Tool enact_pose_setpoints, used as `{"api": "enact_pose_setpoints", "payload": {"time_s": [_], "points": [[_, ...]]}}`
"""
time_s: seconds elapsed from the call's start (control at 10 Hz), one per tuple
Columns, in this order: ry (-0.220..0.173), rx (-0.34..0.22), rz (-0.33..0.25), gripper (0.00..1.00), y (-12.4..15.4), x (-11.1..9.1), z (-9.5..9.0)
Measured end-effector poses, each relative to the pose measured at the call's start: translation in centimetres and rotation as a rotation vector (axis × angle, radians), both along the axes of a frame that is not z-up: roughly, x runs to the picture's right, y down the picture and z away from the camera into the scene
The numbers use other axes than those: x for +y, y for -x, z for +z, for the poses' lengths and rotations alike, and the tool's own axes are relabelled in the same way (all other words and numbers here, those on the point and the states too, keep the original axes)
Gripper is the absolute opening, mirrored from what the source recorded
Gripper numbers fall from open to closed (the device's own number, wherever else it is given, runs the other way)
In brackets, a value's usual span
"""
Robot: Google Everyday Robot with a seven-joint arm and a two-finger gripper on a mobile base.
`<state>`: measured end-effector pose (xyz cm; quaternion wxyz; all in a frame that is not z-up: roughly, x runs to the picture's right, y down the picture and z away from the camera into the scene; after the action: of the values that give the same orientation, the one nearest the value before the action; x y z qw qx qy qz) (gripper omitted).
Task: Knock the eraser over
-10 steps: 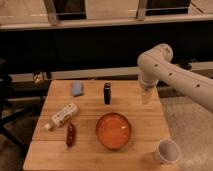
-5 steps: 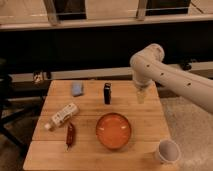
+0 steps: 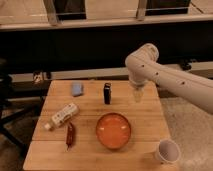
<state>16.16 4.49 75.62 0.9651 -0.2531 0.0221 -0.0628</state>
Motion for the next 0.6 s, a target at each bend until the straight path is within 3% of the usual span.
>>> {"api": "enact_pose_setpoints", "payload": {"time_s": [0.6], "points": [[-0.013,-0.011,-0.032,0.8,1.6,-0.5,1.1]]}}
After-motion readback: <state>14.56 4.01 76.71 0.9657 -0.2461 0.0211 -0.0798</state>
